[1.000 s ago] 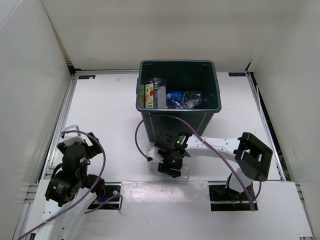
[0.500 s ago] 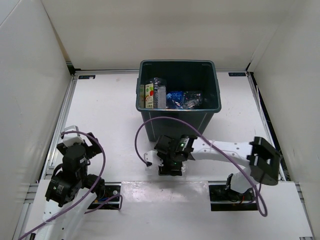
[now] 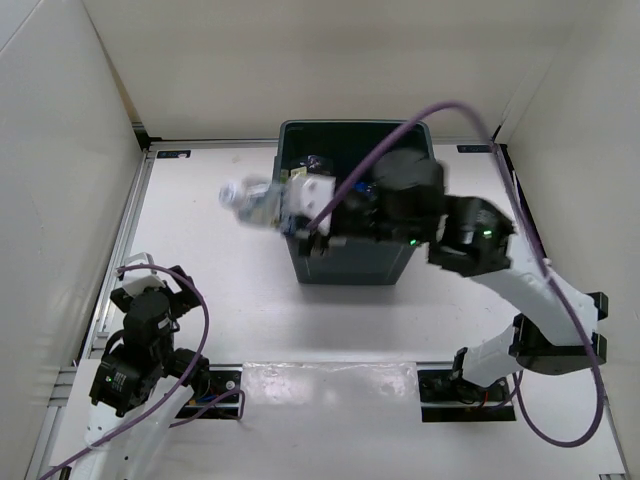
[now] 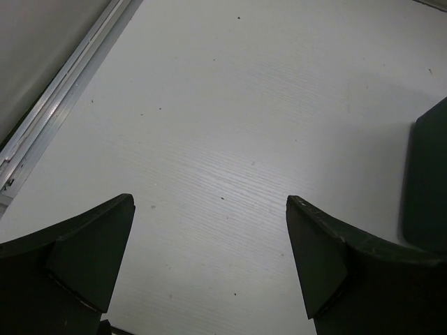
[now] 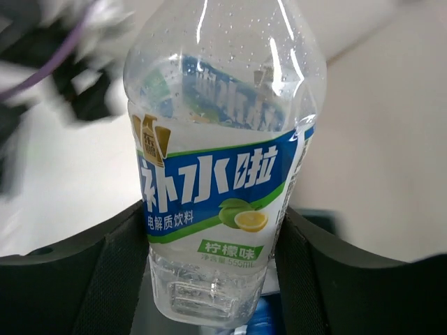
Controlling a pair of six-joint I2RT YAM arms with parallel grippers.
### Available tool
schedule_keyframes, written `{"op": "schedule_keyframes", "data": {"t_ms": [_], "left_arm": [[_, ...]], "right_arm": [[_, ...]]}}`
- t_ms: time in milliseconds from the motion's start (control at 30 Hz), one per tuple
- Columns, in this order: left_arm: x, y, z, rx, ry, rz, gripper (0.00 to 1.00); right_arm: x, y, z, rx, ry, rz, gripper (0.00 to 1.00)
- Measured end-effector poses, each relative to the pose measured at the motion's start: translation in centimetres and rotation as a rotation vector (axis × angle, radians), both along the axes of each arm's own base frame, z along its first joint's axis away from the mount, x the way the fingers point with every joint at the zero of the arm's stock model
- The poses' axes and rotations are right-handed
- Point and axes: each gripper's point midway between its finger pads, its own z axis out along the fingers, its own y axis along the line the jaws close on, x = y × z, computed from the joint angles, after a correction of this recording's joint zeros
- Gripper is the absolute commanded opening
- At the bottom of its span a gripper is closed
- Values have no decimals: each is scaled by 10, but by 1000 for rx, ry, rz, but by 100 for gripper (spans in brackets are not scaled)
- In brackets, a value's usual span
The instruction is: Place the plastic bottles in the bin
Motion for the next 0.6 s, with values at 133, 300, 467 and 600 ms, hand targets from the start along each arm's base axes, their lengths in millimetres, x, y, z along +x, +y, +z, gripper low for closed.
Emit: {"op": "schedule_keyframes", "data": {"t_ms": [133,300,467,600], "left_arm": [[0,1,1,2,-4,6,100],[-2,3,1,-2,-12,14,100],[-3,4,2,-5,-21,18,100],[-3,4,2,-4,-20,18,100]], "right_arm": [[42,-23,83,206,-132,-165,0],[131,-59,90,236,-130,-457,39],[195,-100,16,104,43,-687,90],[212,-124,-11,85,115,-816,90]]}}
